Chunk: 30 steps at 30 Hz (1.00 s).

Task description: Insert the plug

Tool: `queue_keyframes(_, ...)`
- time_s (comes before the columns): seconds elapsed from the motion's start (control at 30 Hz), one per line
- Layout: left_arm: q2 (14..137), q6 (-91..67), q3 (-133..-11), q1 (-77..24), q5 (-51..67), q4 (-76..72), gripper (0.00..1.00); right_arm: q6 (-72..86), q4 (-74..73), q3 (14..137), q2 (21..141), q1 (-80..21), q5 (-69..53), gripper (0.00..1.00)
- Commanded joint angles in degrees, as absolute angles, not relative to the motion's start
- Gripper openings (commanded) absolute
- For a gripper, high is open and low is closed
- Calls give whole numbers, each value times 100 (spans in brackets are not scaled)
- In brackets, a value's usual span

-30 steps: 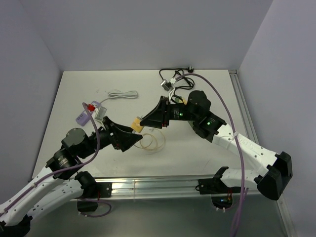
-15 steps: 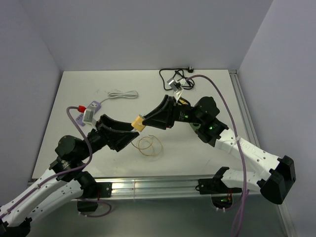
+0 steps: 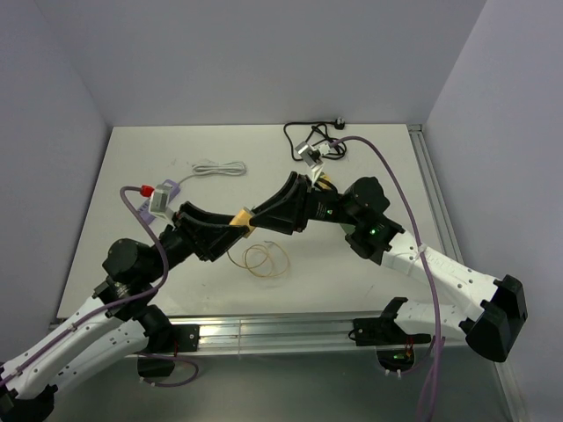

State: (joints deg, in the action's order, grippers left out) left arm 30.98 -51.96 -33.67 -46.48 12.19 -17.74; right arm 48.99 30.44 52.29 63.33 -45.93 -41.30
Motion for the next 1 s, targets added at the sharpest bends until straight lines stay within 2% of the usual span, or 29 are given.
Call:
queue_keyframes(0.0,3067,-5229,-3524,-4649,1257,-2083,59,4764,3288,5370,6284,-4667,-3911,0)
queue_keyframes(0.17,2953,-5203,-3489,-4641,1187,-2066,49,4702,3217,5379,6275,-4676,-3824,0)
queue_keyframes(0.27,2962,-5212,-3524,-4641,1213,-2048,39,4720,3252,5361,6293,-4685,-3823,0)
queue_keyframes(0.33,3023,-5229,-3559,-4641,1292,-2057,28,4763,3322,5335,6328,-4684,-3814,0)
queue_keyframes(0.4,3085,-5160,-3725,-4641,1310,-1838,3,4781,3305,5370,6372,-4693,-3823,0)
queue_keyframes(0.47,3102,-5063,-3875,-4649,1327,-1618,0,4685,3095,5510,6468,-4685,-3920,2)
queue_keyframes(0.5,3155,-4975,-4067,-4649,1292,-1278,0,4615,2868,5711,6504,-4693,-3920,11)
queue_keyframes(0.53,3199,-4914,-4217,-4641,1144,-1040,0,4527,2404,5809,6539,-4693,-3876,38)
queue_keyframes(0.6,3409,-4634,-4768,-4641,1020,-478,0,4246,1736,5976,6495,-4685,-3666,67)
queue_keyframes(0.63,3497,-4501,-4999,-4641,776,248,0,4132,1540,5994,6391,-4685,-3456,84)
queue_keyframes(0.73,3857,-3904,-5904,-4641,205,1767,0,3745,819,5977,6031,-4685,-3121,94)
queue_keyframes(0.87,4550,-3367,-7299,-4632,-1322,3456,0,3411,98,5679,5477,-4676,-2401,96)
queue_keyframes(0.97,4850,-3042,-7785,-4641,-1905,4128,0,3401,-193,5467,5169,-4658,-2277,95)
